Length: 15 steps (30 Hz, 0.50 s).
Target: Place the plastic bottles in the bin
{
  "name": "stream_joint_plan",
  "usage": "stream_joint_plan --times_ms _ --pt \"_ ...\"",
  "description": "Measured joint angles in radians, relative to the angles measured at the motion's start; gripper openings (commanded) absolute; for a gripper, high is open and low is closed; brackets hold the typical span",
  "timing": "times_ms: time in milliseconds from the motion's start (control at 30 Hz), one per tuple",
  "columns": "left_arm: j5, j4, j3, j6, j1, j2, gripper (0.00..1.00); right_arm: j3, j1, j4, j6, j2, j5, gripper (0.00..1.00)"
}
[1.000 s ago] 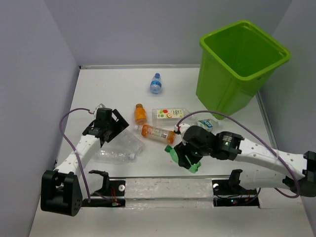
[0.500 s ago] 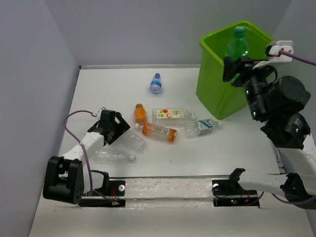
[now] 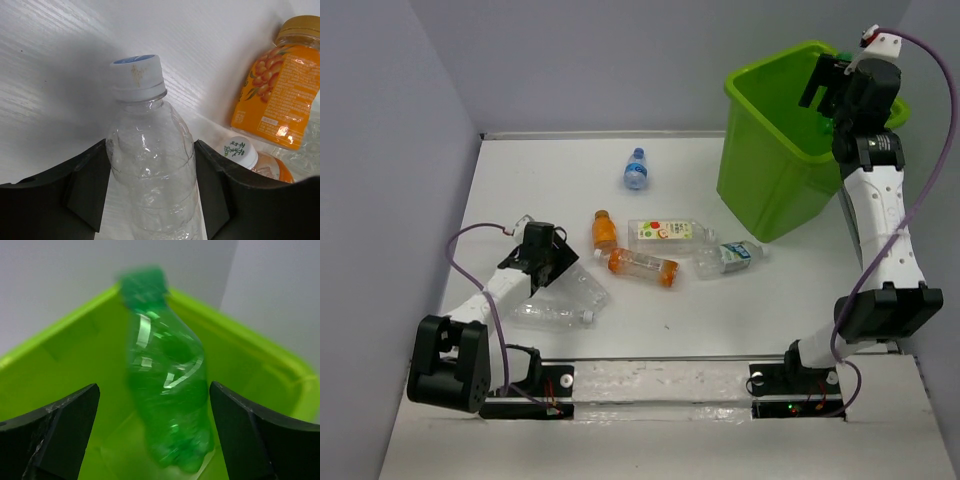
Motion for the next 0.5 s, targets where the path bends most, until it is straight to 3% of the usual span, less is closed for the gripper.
stream_joint_plan --times_ms 167,300,367,500 --pt "-0.008 -0.003 -0.008 0.004 0.0 -0.075 0.52 -0.013 -0.021 -0.138 0.101 0.028 -0.213 1.0" --pt "-0.02 -0.011 -0.004 0.011 0.0 -0.192 0.47 -0.116 0.007 -0.121 0.19 -0.169 -0.437 0.95" --pt "-0.029 -0.035 0.011 0.016 0.0 -0.241 0.46 -0.266 0.064 -0.053 0.229 -0.319 -0.523 0.94" --pt "-0.049 -0.094 0.071 0.031 0.0 -0.311 0.44 -0.56 0.349 0.049 0.268 -0.571 -0.71 0.93"
